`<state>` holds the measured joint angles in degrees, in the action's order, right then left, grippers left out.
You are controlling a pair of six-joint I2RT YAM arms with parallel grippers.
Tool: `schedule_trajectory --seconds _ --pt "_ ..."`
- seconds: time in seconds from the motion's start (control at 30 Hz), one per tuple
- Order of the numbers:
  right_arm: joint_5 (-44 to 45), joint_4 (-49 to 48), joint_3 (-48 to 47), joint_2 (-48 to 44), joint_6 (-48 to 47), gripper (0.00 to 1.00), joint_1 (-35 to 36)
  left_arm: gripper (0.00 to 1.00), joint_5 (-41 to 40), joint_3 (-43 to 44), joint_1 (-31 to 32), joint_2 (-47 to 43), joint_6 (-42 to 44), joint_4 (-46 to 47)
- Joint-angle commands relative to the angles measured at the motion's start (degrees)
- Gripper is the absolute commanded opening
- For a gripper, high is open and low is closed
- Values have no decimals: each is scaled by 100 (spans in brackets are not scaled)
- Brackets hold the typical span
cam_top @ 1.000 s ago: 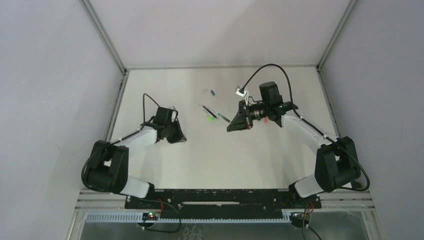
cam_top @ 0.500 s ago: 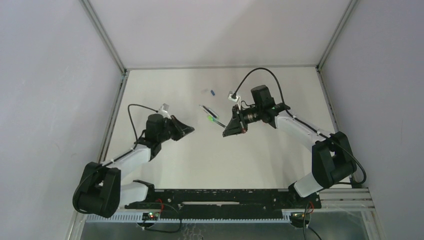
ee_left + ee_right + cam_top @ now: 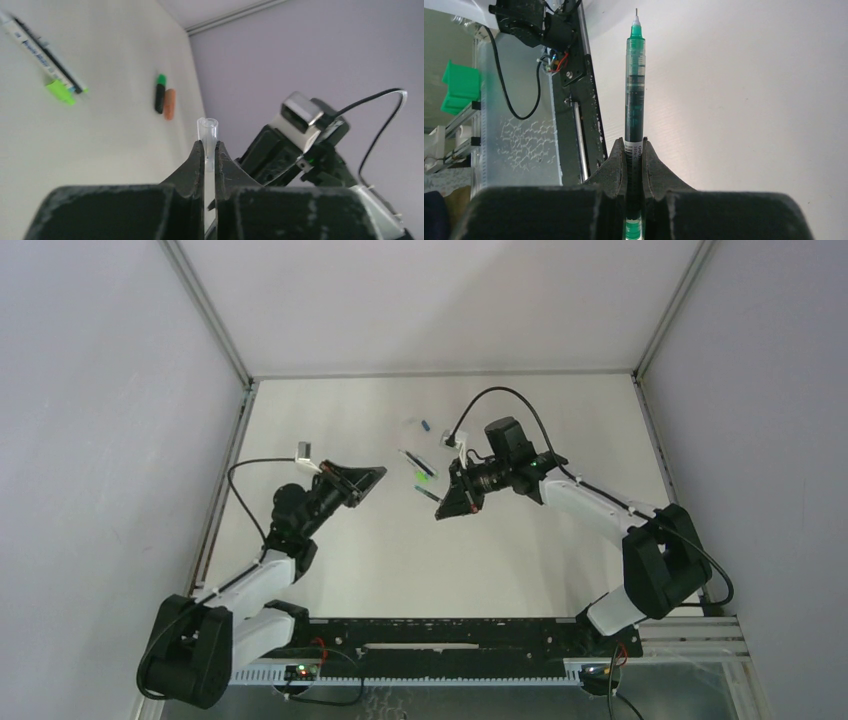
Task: Insert the pens into the pen caps
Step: Pick up the pen cap from the center of the board, then insert the pen cap onto the pen.
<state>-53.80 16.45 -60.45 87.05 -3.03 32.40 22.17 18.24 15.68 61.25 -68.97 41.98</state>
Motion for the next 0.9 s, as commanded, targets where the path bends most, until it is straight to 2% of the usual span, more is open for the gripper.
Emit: schedule_trajectory --seconds 0.0,0.4,0.87 --pt "367 -326 -59 -332 284 0 154 0 -346 -175 131 -299 -489 723" --pt "537 -553 -48 -486 871 0 302 0 -819 123 737 -184 -512 724" --pt "442 -534 -62 -463 875 0 381 0 -1036 160 919 -56 -512 742"
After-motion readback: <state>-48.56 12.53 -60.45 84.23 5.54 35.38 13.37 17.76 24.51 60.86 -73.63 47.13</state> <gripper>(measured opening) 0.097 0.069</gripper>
